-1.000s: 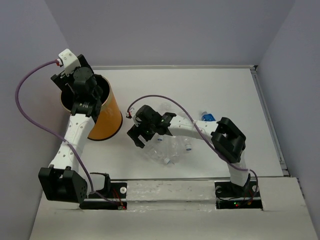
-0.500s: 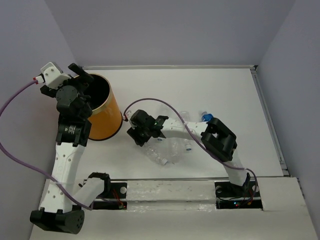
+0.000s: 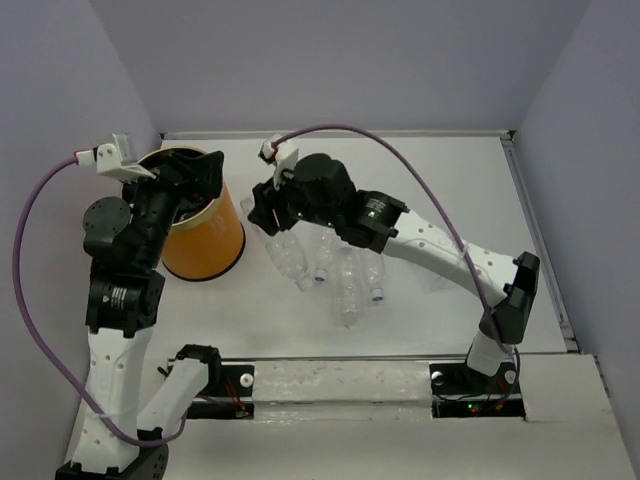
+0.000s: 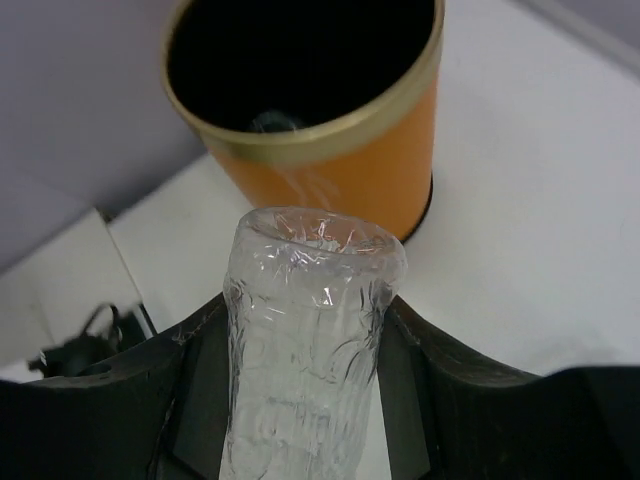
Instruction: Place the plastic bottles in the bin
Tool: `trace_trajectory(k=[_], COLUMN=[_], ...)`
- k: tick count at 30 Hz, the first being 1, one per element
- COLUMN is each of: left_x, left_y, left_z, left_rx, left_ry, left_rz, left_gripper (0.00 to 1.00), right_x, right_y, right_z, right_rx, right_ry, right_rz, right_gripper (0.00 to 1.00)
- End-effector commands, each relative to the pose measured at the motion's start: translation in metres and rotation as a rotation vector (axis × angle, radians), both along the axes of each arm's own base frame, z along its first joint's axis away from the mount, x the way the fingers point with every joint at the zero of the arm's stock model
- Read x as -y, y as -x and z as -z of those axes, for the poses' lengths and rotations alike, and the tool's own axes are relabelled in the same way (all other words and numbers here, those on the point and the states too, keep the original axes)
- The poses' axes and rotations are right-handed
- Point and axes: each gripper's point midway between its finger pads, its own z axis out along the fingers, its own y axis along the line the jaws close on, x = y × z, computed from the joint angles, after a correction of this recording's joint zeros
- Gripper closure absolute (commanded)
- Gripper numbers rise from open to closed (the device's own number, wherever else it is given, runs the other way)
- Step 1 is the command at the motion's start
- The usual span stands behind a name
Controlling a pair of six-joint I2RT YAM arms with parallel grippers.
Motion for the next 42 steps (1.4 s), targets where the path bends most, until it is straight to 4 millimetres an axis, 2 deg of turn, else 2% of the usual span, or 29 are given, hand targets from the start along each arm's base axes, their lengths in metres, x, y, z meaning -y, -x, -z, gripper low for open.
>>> trace_trajectory(k=[1,2,4,5,6,7,8,10,11,13,16,19,21,25,27,28,30,31,32,34,35,36,37,38,39,41,42], left_x=[0.020,0.016,0.012,0.012,0.012,0.013,0.018,0.022,0.024,0.030,0.047,0.050,0.049,0.051,0.051,0.050,0.047,0.046,0.047,0.054,0.059,0.066,0.069,0.070,0.071,0.076,0.081], left_y=[0.092,0.112,0.132,0.142,0.148,0.153,0.157,0.157,0.157,0.159,0.167,0.165,0.161,0.146,0.138,0.133,0.124,0.119,0.113,0.103,0.095,0.088,0.081,0.071,0.065,0.051,0.042], left_z=[-0.089,-0.103,-0.117,-0.121,-0.123,-0.124,-0.124,-0.122,-0.120,-0.121,-0.121,-0.116,-0.111,-0.094,-0.088,-0.083,-0.073,-0.069,-0.060,-0.049,-0.039,-0.032,-0.021,-0.013,-0.007,0.015,0.026], left_rx=[0.275,0.324,0.373,0.394,0.403,0.410,0.414,0.407,0.404,0.406,0.413,0.405,0.388,0.328,0.302,0.283,0.244,0.226,0.194,0.148,0.116,0.083,0.057,0.030,0.012,-0.040,-0.076], left_ry=[0.054,0.056,0.044,0.040,0.037,0.034,0.030,0.034,0.035,0.045,0.043,0.037,0.038,0.038,0.042,0.041,0.040,0.039,0.039,0.051,0.058,0.066,0.067,0.071,0.077,0.091,0.103], left_rz=[0.183,0.175,0.170,0.176,0.183,0.193,0.226,0.251,0.264,0.310,0.423,0.443,0.432,0.425,0.409,0.396,0.368,0.357,0.349,0.380,0.397,0.429,0.433,0.427,0.423,0.427,0.440], left_gripper=[0.01,0.01,0.01,0.01,0.01,0.01,0.01,0.01,0.01,0.01,0.01,0.01,0.01,0.01,0.01,0.01,0.01,0.01,0.01,0.01,0.01,0.01,0.01,0.01,0.01,0.01,0.01], right_x=[-0.014,-0.024,-0.030,-0.031,-0.036,-0.048,-0.049,-0.064,-0.064,-0.067,-0.078,-0.084,-0.087,-0.095,-0.102,-0.105,-0.106,-0.107,-0.089,-0.067,-0.065,-0.030,-0.013,0.012,0.039,0.074,0.106], right_y=[-0.024,-0.030,-0.044,-0.043,-0.052,-0.054,-0.058,-0.061,-0.059,-0.059,-0.074,-0.097,-0.103,-0.113,-0.116,-0.113,-0.112,-0.119,-0.106,-0.109,-0.112,-0.108,-0.110,-0.103,-0.115,-0.117,-0.114], right_z=[-0.157,-0.183,-0.204,-0.237,-0.234,-0.241,-0.256,-0.266,-0.282,-0.293,-0.280,-0.263,-0.257,-0.229,-0.216,-0.214,-0.206,-0.182,-0.211,-0.218,-0.187,-0.218,-0.215,-0.199,-0.186,-0.154,-0.112], right_rx=[0.264,0.310,0.348,0.381,0.381,0.388,0.398,0.419,0.449,0.486,0.484,0.458,0.454,0.435,0.435,0.435,0.437,0.420,0.441,0.441,0.402,0.417,0.405,0.361,0.345,0.277,0.196], right_ry=[-0.355,-0.432,-0.509,-0.615,-0.636,-0.687,-0.767,-0.849,-0.930,-1.018,-1.138,-1.222,-1.224,-1.138,-1.061,-1.034,-0.953,-0.886,-0.909,-0.886,-0.814,-0.849,-0.836,-0.802,-0.770,-0.701,-0.608], right_rz=[0.053,0.058,0.075,0.074,0.079,0.055,0.054,0.024,0.012,0.002,0.034,0.130,0.155,0.184,0.178,0.157,0.147,0.151,0.141,0.149,0.139,0.160,0.178,0.198,0.247,0.312,0.377], right_gripper=[0.64,0.64,0.65,0.65,0.65,0.65,0.65,0.65,0.65,0.65,0.65,0.65,0.65,0.63,0.49,0.26,0.07,0.01,0.00,0.00,0.01,0.02,0.04,0.05,0.14,0.31,0.47])
